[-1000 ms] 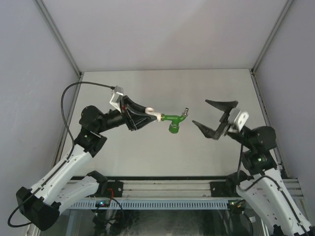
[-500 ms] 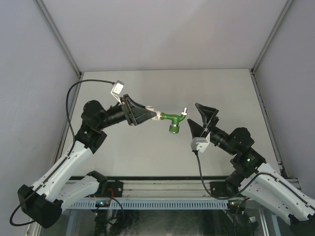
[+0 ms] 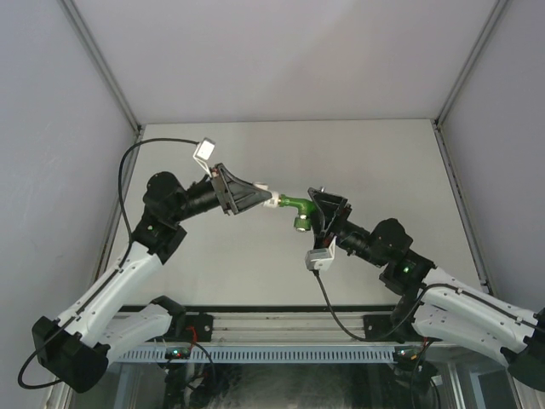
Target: Install the water faucets
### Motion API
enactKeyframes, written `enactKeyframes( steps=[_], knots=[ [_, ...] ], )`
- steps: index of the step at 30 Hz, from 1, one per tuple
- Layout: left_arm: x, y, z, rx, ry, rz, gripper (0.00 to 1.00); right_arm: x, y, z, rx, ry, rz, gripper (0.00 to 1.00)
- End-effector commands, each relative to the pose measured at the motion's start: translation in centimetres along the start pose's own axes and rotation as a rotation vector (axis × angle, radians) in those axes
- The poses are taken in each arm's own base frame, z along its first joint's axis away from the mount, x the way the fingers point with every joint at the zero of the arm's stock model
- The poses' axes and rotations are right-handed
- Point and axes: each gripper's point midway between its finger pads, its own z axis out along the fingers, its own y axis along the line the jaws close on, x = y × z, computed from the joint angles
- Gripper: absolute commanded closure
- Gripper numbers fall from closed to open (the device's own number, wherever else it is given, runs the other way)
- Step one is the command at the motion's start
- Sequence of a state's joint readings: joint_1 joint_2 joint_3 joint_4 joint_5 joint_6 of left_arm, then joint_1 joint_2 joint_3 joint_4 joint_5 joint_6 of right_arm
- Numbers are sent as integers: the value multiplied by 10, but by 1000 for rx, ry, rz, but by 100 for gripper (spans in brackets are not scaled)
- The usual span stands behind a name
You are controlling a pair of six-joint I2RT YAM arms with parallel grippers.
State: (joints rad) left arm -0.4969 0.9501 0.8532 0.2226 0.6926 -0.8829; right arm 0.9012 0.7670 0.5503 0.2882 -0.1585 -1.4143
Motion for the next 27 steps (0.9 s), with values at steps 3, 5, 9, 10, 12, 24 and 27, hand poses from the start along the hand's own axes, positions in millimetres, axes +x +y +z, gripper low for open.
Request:
enactKeyframes(
  steps=[3,5,9,10,12,24,27],
  knots=[
    [-26,-35,-4,94,-78,86,100,-22,-36,-4,129,-90,112,71],
    [-24,-34,-4,100,-73,105,100,-28,-39,-5,116,-119,201,83],
    [-17,-34,-7,120,-55,165,100,-41,-41,-6,60,-186,431,89],
    [-16,-35,-7,130,-47,181,100,-45,-41,-7,49,-210,479,89],
    [-13,-37,-7,152,-30,212,100,-52,-43,-10,34,-252,586,92],
    [-5,-43,-14,210,-3,417,100,-77,-56,-21,-138,-422,1300,100],
    [-2,-44,-14,224,5,455,100,-76,-58,-20,-161,-412,1469,100]
  ],
)
